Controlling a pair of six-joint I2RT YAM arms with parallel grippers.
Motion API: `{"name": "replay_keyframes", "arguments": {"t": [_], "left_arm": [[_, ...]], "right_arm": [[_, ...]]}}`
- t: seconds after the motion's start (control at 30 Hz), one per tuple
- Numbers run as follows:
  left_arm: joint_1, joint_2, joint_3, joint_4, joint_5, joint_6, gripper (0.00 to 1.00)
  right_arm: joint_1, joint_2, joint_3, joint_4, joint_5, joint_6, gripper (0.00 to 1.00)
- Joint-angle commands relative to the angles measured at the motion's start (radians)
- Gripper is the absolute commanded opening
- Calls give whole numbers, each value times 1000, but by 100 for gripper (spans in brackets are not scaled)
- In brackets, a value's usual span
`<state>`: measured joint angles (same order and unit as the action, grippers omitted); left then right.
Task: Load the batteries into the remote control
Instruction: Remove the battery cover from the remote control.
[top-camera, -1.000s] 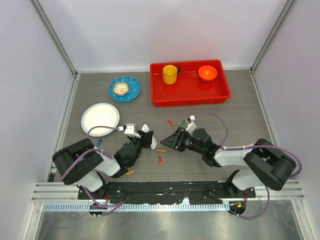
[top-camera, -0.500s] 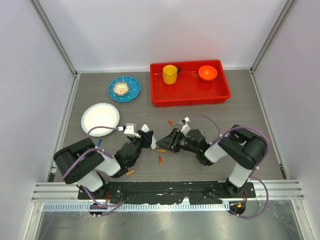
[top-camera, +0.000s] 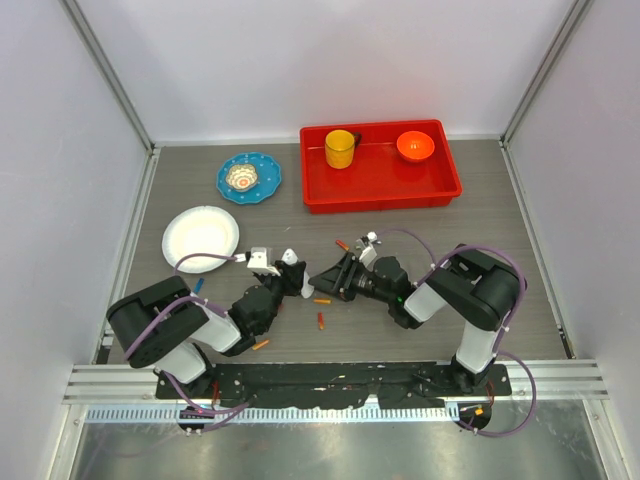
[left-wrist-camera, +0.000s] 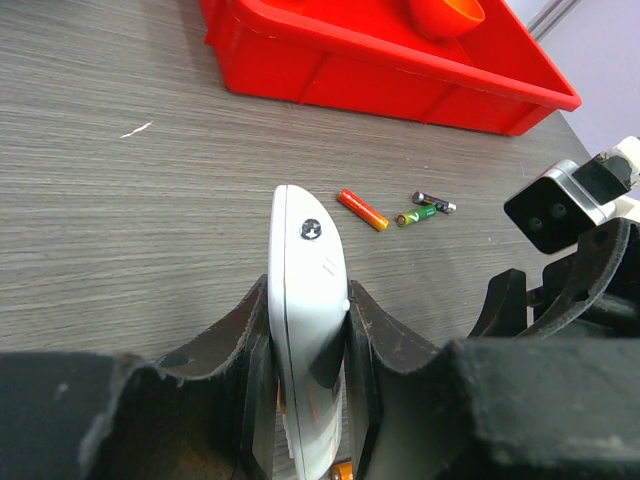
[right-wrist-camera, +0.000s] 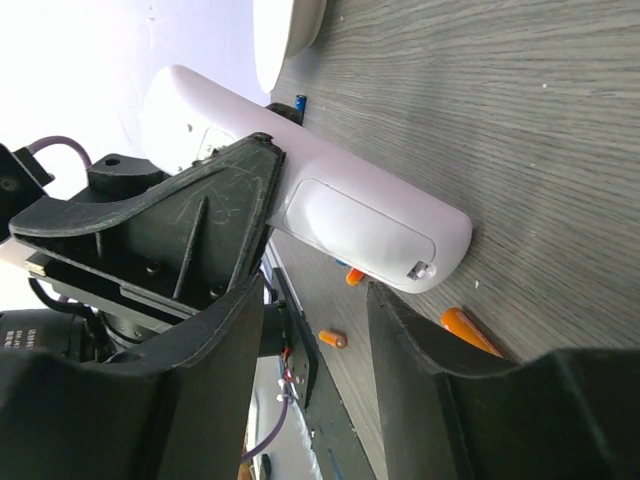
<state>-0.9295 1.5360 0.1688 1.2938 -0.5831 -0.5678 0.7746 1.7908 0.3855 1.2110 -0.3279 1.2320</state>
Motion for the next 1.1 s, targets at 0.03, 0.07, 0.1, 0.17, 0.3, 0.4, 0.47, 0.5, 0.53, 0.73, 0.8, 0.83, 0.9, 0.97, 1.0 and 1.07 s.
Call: {"name": "replay_keyframes", "arguments": {"t": [0.03,0.07,0.1,0.17,0.3,0.4,0.47,0.5,0.53,0.73,0.8,0.83,0.9,0.97,1.0,1.07], "left_arm": [[-3,1,-5,252,-38,13,0],[-3,3,-3,252,-38,11,0],[-3,4,-3,252,-37,11,0],[-3,6,-2,252,-35,8,0],[-3,10,-2,252,-32,0,0],[-3,10,-2,252,-27,-3,0],[-5,10,-2,252,-24,-6,0],[-5,10,-2,252,-24,-4,0],[-5,10,-2,252,-24,-6,0],[-5,16,-2,252,-20,-14,0],[-3,18,-2,252,-18,-15,0],[-5,18,-2,252,-18,-17,0],[-5,19,-3,251,-20,-18,0],[-5,19,-3,252,-23,-21,0],[-5,19,-5,252,-21,-21,0],[-3,21,-3,252,-23,-23,0]], "right_arm": [[-5,-10,-2,-24,15,-35,53],[-5,-10,3,-51,16,-39,53],[-5,-10,3,-57,21,-45,53],[-5,-8,3,-57,21,-48,53],[-5,2,10,-68,24,-54,51],[-5,18,16,-62,24,-48,50],[-5,25,21,-50,21,-40,50],[-3,35,23,-44,18,-37,50],[-5,39,24,-36,16,-34,50],[-3,68,29,19,15,-2,50],[-5,73,29,36,15,9,50],[-5,74,30,48,15,14,50],[-3,73,32,55,16,17,50],[-3,70,36,55,16,17,50],[-1,70,38,56,16,18,50],[0,73,46,51,10,18,50]]}}
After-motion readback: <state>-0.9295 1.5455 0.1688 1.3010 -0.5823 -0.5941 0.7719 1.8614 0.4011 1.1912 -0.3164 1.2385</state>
